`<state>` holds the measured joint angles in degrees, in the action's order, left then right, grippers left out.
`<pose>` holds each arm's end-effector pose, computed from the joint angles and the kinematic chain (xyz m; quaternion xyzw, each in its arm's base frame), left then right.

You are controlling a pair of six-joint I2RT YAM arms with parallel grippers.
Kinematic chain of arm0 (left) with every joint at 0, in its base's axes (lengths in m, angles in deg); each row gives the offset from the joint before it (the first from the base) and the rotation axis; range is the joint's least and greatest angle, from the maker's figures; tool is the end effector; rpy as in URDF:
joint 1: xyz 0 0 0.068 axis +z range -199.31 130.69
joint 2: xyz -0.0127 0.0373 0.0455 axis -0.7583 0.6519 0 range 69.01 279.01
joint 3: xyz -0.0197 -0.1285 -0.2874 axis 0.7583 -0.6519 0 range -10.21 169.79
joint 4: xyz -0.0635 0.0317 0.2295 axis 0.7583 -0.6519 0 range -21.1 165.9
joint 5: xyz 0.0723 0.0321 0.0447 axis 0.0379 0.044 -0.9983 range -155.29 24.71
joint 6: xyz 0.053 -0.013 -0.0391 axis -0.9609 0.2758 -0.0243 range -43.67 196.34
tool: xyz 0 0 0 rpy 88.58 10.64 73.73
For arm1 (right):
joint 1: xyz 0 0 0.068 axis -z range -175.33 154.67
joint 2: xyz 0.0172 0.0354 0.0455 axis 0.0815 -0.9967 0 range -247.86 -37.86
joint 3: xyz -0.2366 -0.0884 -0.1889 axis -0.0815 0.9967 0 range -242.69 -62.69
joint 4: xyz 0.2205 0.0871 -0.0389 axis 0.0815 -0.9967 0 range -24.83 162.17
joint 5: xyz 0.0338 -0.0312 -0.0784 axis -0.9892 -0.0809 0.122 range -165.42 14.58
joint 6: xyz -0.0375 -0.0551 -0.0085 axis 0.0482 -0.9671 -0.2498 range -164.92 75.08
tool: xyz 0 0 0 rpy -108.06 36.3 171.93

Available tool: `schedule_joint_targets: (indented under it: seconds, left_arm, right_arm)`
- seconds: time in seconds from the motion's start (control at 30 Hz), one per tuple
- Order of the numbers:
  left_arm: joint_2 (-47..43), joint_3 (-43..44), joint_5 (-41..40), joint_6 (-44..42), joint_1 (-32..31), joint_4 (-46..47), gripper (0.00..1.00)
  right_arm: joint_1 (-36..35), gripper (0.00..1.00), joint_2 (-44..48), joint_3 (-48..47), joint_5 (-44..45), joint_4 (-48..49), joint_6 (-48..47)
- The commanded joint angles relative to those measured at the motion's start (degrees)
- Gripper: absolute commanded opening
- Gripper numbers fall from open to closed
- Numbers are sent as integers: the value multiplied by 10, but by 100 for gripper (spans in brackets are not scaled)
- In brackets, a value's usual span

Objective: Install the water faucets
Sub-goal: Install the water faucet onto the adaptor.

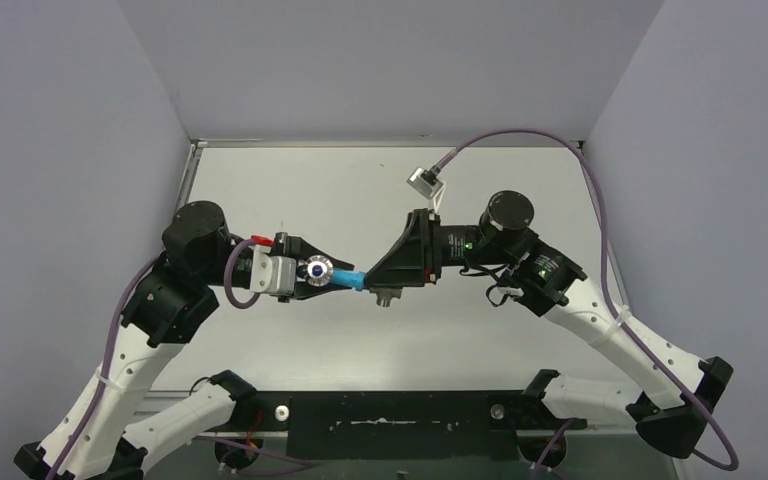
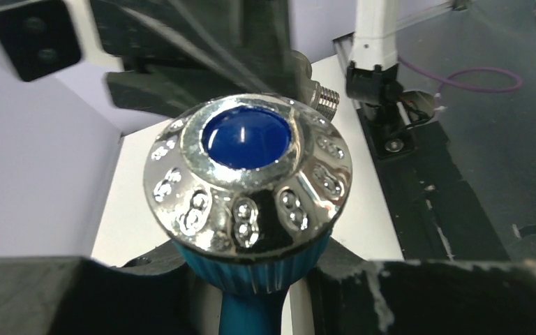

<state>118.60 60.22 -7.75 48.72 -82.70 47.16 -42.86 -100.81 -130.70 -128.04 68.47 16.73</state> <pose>0.0658 -0.0974 0.4689 0.6078 0.4091 -0.3914 0.5567 0.1053 0.1783 0.4694 -0.2377 0.6606 0.7021 0.1191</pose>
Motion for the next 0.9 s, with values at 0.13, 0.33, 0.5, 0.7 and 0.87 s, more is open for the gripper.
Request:
schedule_joint_targets:
  seconds: [0.13,0.33,0.5,0.7,0.87]
  left_arm:
    - [-8,0,55,4,-13,36,0]
    - [-6,3,54,7,-13,39,0]
    - [-15,-12,40,59,-13,72,0]
    - [-40,-64,5,239,-12,232,0]
    - [-27,-72,-40,393,-12,318,0]
  right_arm:
    - [20,54,26,3,63,82,8]
    - [41,61,43,7,76,44,-37]
    - [83,64,78,-50,148,-41,-168]
    - [89,68,144,-80,322,-88,-428]
    - [89,70,188,-53,315,-69,-677]
